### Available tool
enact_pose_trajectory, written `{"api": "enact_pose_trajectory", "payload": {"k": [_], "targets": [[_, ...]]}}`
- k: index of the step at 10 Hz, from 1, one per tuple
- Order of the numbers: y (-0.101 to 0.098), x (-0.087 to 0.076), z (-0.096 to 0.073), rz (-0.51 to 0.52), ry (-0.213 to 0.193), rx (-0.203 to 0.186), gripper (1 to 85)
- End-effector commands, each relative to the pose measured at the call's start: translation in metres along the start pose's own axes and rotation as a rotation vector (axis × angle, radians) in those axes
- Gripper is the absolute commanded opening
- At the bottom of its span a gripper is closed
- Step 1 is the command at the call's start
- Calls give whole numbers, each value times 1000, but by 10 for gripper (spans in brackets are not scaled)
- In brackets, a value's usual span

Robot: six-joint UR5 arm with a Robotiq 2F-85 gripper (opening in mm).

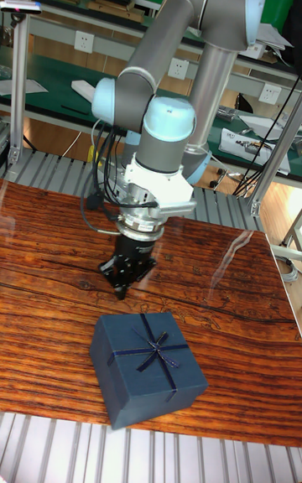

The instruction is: Slide the outer casing onto the gift box

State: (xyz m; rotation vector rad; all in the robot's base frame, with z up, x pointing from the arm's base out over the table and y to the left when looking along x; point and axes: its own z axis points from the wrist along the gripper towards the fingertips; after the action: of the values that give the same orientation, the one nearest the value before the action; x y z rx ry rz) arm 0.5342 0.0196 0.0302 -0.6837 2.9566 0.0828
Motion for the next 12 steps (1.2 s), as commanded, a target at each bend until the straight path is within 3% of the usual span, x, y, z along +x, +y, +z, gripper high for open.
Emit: {"api": "enact_pose_trajectory", "payload": {"k": [1,2,6,9,12], "targets": [[35,-17,-9,131,-30,-97,10],[42,-22,-11,155,-37,-109,10],[44,-44,-12,192,-95,-89,10],[60,-54,-16,224,-118,-145,10],[66,-68,-17,235,-129,-137,10]]}}
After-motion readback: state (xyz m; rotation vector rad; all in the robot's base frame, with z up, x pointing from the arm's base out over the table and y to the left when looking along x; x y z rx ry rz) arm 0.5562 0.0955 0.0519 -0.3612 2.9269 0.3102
